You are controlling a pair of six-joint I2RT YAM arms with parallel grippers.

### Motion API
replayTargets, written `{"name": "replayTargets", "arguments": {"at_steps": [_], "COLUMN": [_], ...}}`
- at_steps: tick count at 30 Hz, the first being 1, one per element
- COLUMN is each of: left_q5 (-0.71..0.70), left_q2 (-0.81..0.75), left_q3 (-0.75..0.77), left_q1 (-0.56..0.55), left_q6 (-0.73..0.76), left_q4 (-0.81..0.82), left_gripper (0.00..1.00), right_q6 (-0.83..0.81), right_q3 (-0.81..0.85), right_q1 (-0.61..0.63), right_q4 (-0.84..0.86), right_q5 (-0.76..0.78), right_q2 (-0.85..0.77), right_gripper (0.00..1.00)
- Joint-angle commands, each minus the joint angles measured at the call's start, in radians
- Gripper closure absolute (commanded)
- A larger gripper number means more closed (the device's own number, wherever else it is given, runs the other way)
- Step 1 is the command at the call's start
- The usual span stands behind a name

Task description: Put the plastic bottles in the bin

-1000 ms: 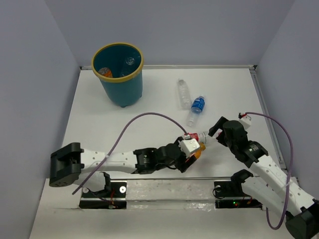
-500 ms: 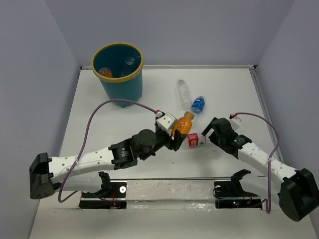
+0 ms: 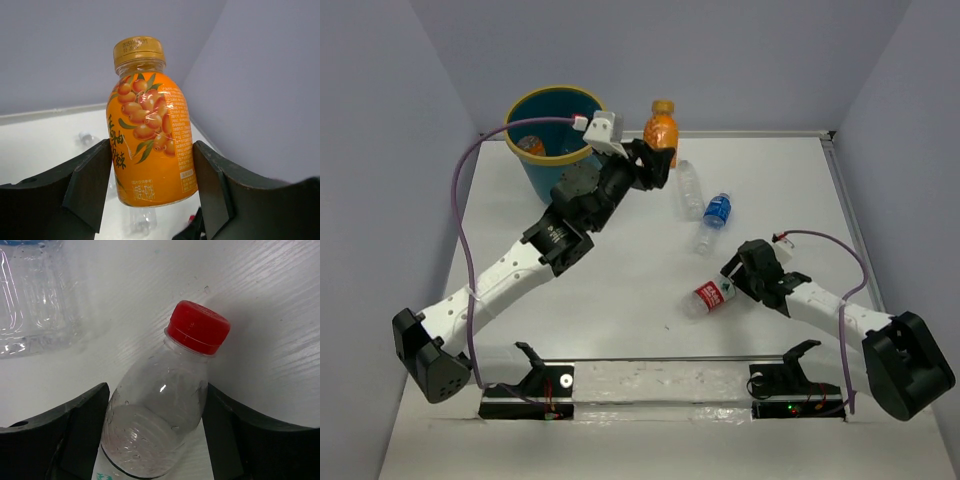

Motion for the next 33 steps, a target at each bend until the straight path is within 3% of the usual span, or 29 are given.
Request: {"name": "replayTargets", "arguments": {"at_steps": [1, 4, 10, 13, 17, 25, 28, 29, 32, 33], "left_q5": [-0.018, -0.06, -0.179, -0.162, -0.158, -0.184, -0.188, -0.188, -0.184, -0.173], "left_q2": [0.062, 0.108, 0.231, 0.291, 0.345, 0.392, 0.403, 0.4, 0.367, 0.354], "left_q3": [0.185, 0.282, 0.405, 0.463, 0.491, 0.388, 0.385, 0.379, 0.348, 0.341], "left_q1": [0.126, 0.226, 0.43, 0.517, 0.586, 0.613, 0.616, 0.616, 0.616, 0.617], "left_q6": [-0.035, -0.035, -0.001, 0.002, 0.005, 0.002, 0.002, 0.003, -0.001, -0.004], "left_q4": [0.004, -0.047, -0.116, -0.15, -0.208, -0.196, -0.228, -0.237, -0.23, -0.228], "left_gripper": [0.74, 0.74, 0.74, 0.74, 0.74, 0.7, 0.62, 0.44, 0.17, 0.13], "right_q6": [-0.007, -0.039, -0.114, -0.122, -0.128, -0.157, -0.182, -0.192, -0.203, -0.209], "right_q3": [-0.033, -0.057, -0.097, -0.112, -0.125, -0.071, -0.028, 0.007, 0.061, 0.094], "right_q1": [-0.004, -0.004, -0.004, -0.004, -0.004, -0.004, -0.004, -0.004, -0.004, -0.004], "right_q4": [0.041, 0.044, 0.041, 0.043, 0.043, -0.037, -0.087, -0.097, -0.106, -0.098], "right_q5": [-0.029, -0.081, -0.124, -0.156, -0.21, -0.233, -0.23, -0.227, -0.227, -0.231], "right_q2": [-0.05, -0.099, -0.205, -0.237, -0.294, -0.47, -0.53, -0.541, -0.558, -0.555], "right_gripper": [0.32, 0.39, 0.43, 0.47, 0.49, 0.55, 0.56, 0.56, 0.57, 0.57]}}
